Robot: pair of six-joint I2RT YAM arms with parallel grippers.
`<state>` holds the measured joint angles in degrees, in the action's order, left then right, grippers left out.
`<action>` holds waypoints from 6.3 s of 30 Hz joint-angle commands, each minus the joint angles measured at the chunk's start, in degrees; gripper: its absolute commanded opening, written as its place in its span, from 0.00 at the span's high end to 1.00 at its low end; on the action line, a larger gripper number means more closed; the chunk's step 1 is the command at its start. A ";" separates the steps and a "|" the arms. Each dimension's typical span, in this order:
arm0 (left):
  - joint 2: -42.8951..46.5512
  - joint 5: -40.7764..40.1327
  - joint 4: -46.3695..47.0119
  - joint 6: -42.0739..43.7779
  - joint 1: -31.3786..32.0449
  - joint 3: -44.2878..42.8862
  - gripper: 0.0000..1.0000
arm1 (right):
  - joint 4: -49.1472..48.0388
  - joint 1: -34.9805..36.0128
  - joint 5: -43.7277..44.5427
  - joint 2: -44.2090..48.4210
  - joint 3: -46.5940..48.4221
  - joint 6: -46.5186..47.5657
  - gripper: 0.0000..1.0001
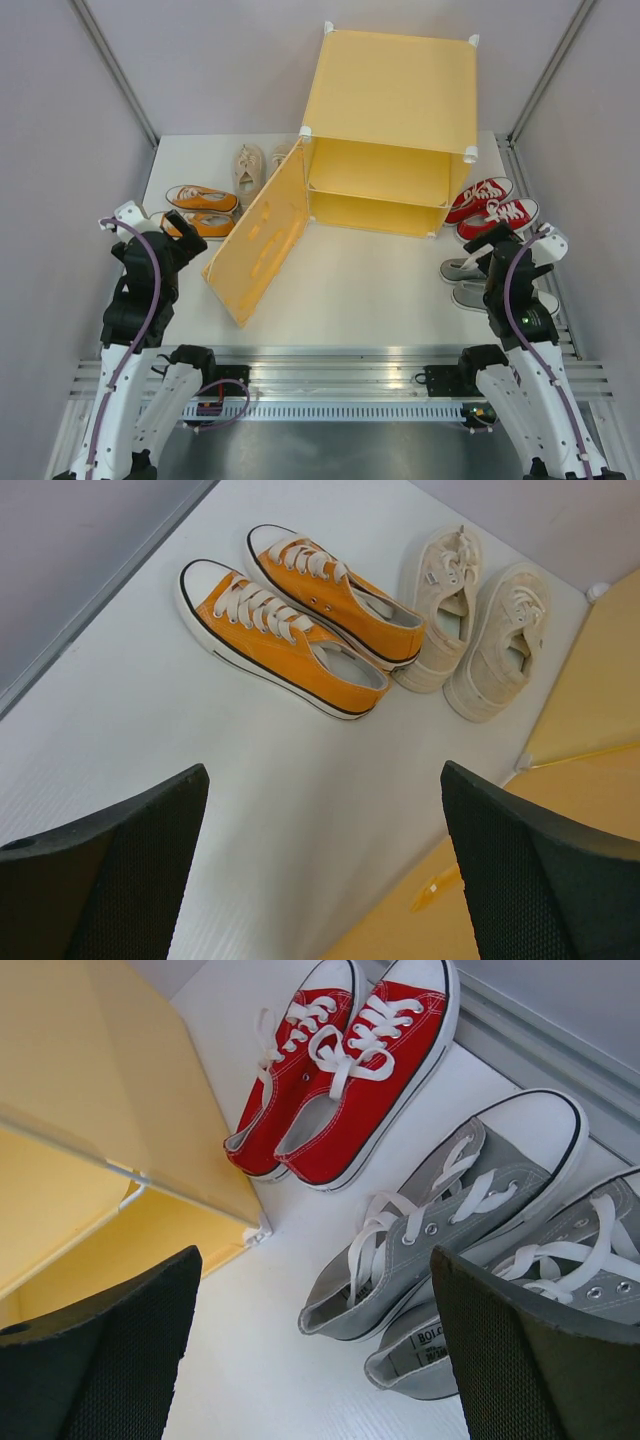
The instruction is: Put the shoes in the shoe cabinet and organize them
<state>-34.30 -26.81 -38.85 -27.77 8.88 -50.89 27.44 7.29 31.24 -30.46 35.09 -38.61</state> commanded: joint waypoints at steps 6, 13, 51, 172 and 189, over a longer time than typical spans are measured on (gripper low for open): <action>1.17 0.26 2.29 1.49 0.61 0.36 0.00 | 1.74 0.18 5.31 1.71 1.04 -8.04 0.02; 1.61 1.23 2.29 1.40 0.61 0.27 0.00 | 1.83 0.18 7.79 8.56 -4.15 -12.03 0.02; 7.06 5.36 3.87 3.33 7.64 0.88 0.00 | 1.48 -1.57 4.88 -24.90 -3.71 -25.81 0.37; 1.96 6.06 4.57 5.09 9.57 1.94 0.01 | -14.35 56.25 -6.72 -30.45 -0.81 15.76 0.02; 1.87 6.86 4.75 5.18 9.66 2.03 0.01 | -17.68 58.54 -7.78 -40.99 -3.72 11.80 0.02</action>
<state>-32.27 -20.67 -36.29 -24.38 18.24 -48.99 12.56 65.52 22.41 -68.29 31.05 -26.02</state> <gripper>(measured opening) 0.993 0.982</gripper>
